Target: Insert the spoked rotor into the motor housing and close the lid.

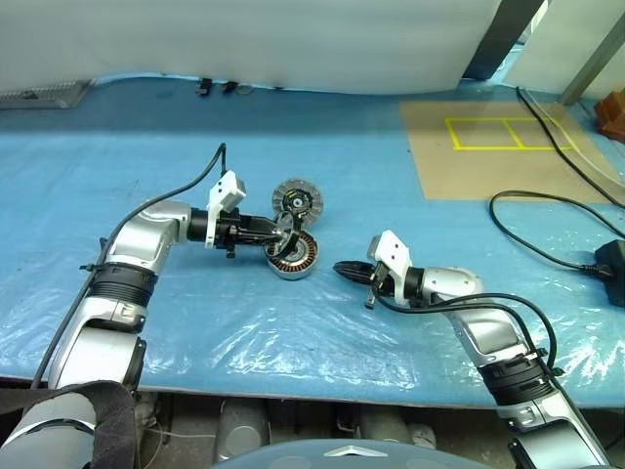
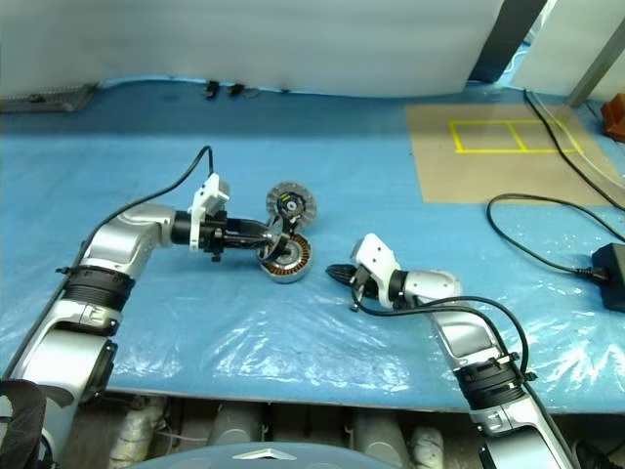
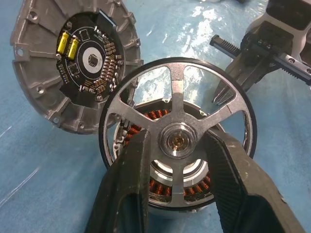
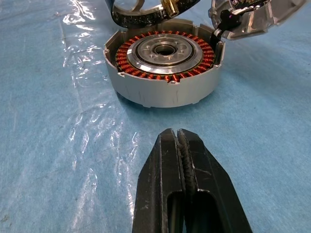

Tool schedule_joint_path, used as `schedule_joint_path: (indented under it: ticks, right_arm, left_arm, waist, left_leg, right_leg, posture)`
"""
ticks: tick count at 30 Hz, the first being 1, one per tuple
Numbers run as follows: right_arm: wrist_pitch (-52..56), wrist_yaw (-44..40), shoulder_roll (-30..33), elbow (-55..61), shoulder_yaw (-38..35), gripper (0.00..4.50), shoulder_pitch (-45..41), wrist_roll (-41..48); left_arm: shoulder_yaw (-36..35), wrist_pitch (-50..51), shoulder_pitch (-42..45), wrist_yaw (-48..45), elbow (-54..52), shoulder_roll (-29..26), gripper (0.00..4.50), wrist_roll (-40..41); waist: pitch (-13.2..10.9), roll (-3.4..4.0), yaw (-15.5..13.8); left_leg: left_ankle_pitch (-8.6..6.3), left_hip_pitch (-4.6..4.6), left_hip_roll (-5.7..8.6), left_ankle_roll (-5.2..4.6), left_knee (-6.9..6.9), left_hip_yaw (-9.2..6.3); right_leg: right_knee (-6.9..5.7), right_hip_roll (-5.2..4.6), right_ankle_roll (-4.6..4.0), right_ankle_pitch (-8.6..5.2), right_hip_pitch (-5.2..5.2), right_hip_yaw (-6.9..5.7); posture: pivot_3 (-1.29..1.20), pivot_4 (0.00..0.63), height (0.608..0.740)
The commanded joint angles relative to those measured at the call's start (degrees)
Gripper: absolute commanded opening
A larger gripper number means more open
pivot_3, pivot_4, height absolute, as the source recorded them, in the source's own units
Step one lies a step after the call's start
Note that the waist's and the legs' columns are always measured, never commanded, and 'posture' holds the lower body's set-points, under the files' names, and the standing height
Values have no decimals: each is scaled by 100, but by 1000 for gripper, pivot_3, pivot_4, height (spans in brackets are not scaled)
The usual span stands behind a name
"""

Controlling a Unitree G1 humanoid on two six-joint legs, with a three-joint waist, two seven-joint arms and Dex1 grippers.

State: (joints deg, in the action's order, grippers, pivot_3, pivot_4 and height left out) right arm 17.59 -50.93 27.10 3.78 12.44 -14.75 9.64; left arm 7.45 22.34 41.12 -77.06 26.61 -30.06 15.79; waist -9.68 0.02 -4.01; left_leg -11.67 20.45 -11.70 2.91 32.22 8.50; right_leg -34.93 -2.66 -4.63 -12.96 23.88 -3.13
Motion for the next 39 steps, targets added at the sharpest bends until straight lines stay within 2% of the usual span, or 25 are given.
schedule_joint_path:
  ticks: [1, 10, 17, 24, 29, 33, 36, 39]
  right_arm:
    - [-9, 34, -36, 190, -13, 0, 21, 58]
    - [-16, 66, -54, 154, 9, 0, -11, 35]
    - [-44, 85, -91, 121, 74, 0, -12, -9]
    - [-31, 99, -80, 151, 68, 0, 1, 0]
    - [-54, 107, -66, 118, 69, 0, -17, -20]
    - [-79, 101, -63, 91, 69, 0, -18, -30]
    - [-102, 107, -74, 68, 68, 0, -22, -45]
    - [-132, 128, -85, 68, 64, 0, -11, -52]
  left_arm:
    - [76, -199, -99, 44, -10, 5, 1385, -135]
    - [235, -415, -29, -55, 118, -172, 1385, -421]
    - [308, -103, 74, -230, -48, -331, 1385, -442]
    - [378, -295, 83, -83, 2, -311, 1385, -621]
    - [222, -375, 224, 49, 50, -251, 2880, -566]
    - [-85, -173, 320, 343, -56, -95, 4275, -284]
    - [-438, 70, 292, 416, -357, 82, 4168, 181]
    - [-641, 460, 97, 466, -746, 142, 3256, 544]
  waist:
    - [0, 0, 1]
    - [0, 0, 4]
    - [0, 0, 3]
    - [0, 0, 6]
    - [0, 0, -1]
    - [0, 0, -9]
    - [0, 0, -8]
    - [0, 0, -7]
  left_leg:
    - [0, 0, 0, 0, 0, 0]
    - [-11, -50, -3, 18, -2, 0]
    - [-11, -47, -6, 17, -3, 0]
    - [-11, -47, -5, 18, -6, 0]
    - [-11, -46, -5, 18, -6, 0]
    - [-11, -42, -4, 18, -4, -1]
    - [-11, -40, -2, 18, -4, -1]
    - [-11, -40, -3, 18, -4, -1]
  right_leg:
    - [0, 0, 0, 0, 0, 0]
    - [4, -1, -21, -13, -51, 0]
    - [7, -1, -21, -13, -50, 0]
    - [9, 0, -21, -14, -49, -1]
    - [9, 0, -21, -14, -49, 0]
    - [10, -1, -21, -13, -49, -1]
    - [11, -1, -21, -13, -49, -1]
    - [11, -1, -21, -14, -49, -2]
  posture:
    - [0, 150, 740]
    - [0, 150, 740]
    - [0, 150, 740]
    - [0, 150, 740]
    - [0, 150, 740]
    - [0, 150, 740]
    - [0, 150, 740]
    - [0, 150, 740]
